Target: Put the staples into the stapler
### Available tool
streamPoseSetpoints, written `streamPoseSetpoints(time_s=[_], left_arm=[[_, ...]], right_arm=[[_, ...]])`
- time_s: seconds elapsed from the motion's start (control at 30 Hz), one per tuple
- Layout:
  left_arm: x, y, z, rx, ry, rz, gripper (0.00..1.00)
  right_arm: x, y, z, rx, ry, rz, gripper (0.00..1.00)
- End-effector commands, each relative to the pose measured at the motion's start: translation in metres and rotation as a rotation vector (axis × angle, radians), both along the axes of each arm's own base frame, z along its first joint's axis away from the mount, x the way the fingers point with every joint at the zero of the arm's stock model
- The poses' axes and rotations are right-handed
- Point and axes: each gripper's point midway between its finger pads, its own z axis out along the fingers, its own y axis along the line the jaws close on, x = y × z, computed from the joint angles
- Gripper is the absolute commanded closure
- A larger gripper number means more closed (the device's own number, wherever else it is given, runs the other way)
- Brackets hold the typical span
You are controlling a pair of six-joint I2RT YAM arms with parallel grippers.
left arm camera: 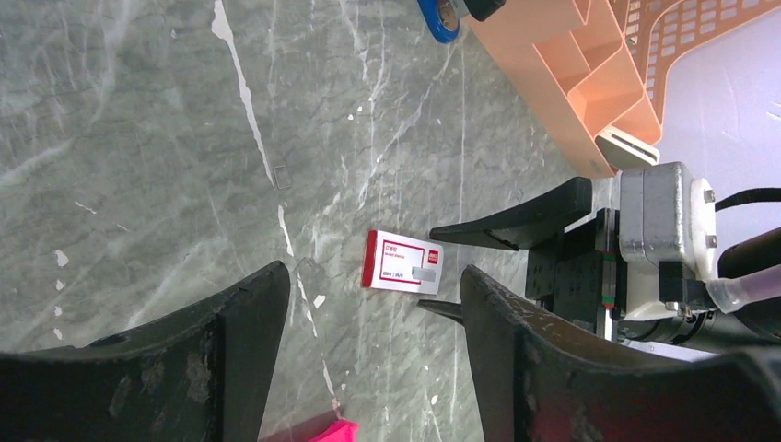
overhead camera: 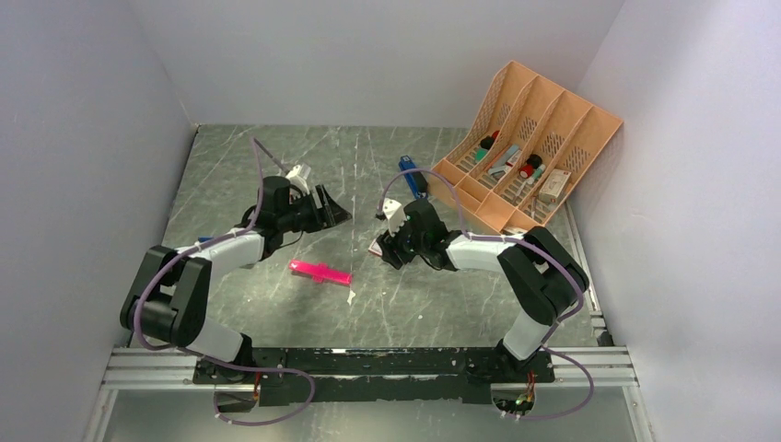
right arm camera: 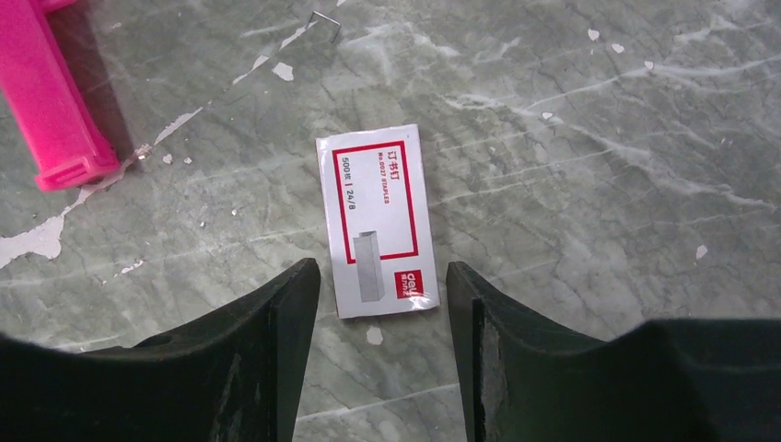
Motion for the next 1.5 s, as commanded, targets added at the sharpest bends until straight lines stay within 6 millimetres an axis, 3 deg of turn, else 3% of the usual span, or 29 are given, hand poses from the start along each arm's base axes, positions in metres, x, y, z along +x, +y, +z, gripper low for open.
streamPoseSetpoints(time_s=[0.0, 0.3, 0.43, 0.7, 0.93, 1.33, 1.47], left_arm=[[-0.003, -0.010, 0.005, -0.044, -0.031, -0.046, 0.28], [-0.005, -0.015, 0.000, -0.075, -0.015, -0.063, 0.31], [-0.007, -0.013, -0.004, -0.074, 0.002, -0.055, 0.31], [0.000, 0.009, -0.016, -0.027, 0.060, 0.044, 0.32], [-0.001, 0.023, -0.022, -0.057, 0.079, 0.065, 0.32], [-0.003, 0.019, -0.031, -0.055, 0.087, 0.027, 0.32], [-0.003, 0.013, -0.035, -0.081, 0.095, -0.004, 0.35]], right_arm=[[0.001, -0.005, -0.008, -0.031, 0.039, -0.045, 0.44], [-0.004, -0.002, -0.016, -0.072, 0.063, -0.047, 0.46], [-0.004, 0.000, -0.018, -0.087, 0.057, -0.046, 0.51], [-0.008, 0.009, -0.020, -0.090, 0.007, 0.029, 0.58], [-0.011, 0.023, -0.021, -0.072, 0.008, 0.122, 0.53], [-0.018, 0.024, -0.033, -0.091, 0.043, 0.171, 0.46], [-0.017, 0.022, -0.035, -0.100, 0.039, 0.159, 0.50]])
